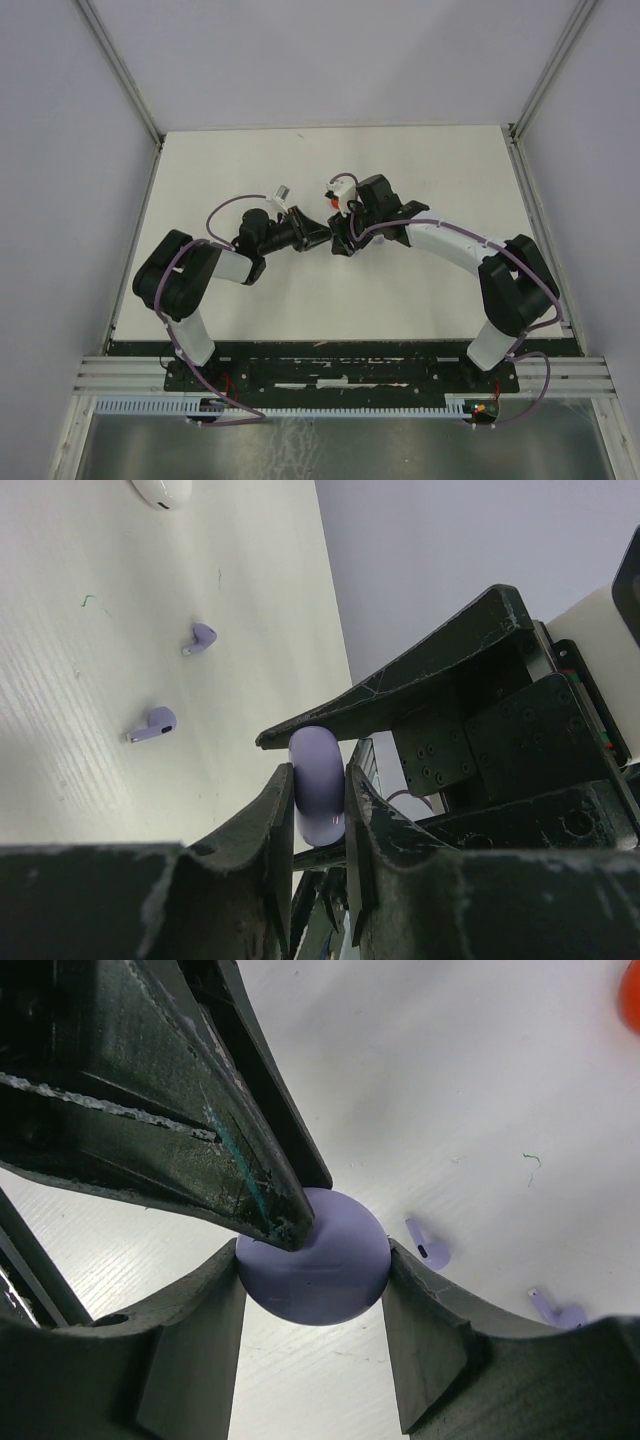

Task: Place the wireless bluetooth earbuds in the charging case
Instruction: Open the charging case.

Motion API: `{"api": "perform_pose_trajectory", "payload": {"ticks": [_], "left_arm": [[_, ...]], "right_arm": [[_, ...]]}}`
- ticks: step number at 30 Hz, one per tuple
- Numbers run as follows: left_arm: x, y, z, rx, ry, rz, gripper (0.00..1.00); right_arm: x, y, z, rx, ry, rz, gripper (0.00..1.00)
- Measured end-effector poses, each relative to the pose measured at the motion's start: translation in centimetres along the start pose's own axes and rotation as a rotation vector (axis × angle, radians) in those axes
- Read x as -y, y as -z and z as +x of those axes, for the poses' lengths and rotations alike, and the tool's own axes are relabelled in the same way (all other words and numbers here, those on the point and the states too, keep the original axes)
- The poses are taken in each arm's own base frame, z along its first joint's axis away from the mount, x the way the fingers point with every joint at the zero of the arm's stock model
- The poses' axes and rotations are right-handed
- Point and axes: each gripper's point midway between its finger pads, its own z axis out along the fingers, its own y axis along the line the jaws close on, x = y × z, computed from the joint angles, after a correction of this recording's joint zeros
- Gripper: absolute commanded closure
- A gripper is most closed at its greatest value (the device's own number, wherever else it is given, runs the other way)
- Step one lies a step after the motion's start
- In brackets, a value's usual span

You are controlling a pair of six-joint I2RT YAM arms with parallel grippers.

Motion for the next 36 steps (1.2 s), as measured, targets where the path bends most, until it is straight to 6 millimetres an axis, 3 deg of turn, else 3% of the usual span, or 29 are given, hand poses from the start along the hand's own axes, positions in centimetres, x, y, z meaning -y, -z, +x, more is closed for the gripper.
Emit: {"api": "perform_pose_trajectory", "payload": {"ticks": [6, 13, 16, 20, 27, 31, 36], "left_arm": [[0.0, 0.0, 0.0, 0.001, 0.000, -0.001, 0.94], [-0.5, -0.1, 0.0, 0.001, 0.007, -0.010, 0.96], [-1.0, -0.1, -0.1, 0.006, 0.013, -0.018, 0.96], [-1.6, 0.0, -0.4, 0.021, 0.019, -0.024, 0.96], [-1.5, 0.3, -1.1, 0.067, 0.036, -0.015, 0.97], [-1.4, 0.4, -1.4, 0.092, 0.039, -0.002, 0.97], [-1.3, 0.7, -1.4, 0.120, 0.080, 0.019, 0.97]], "right_arm": [[0.0, 0.0, -0.1, -0.008, 0.000, 0.001, 0.32], [0.3, 0.2, -0.5, 0.004, 0.004, 0.013, 0.16], [0.3, 0.9, -1.2, 0.036, 0.008, 0.021, 0.14], [0.5, 3.5, -2.5, 0.118, -0.013, 0.059, 0.10], [4.2, 8.7, -5.2, 0.284, -0.138, 0.290, 0.10], [5.2, 8.7, -4.7, 0.285, -0.187, 0.348, 0.09], [5.8, 7.2, -3.5, 0.243, -0.232, 0.360, 0.09]]}}
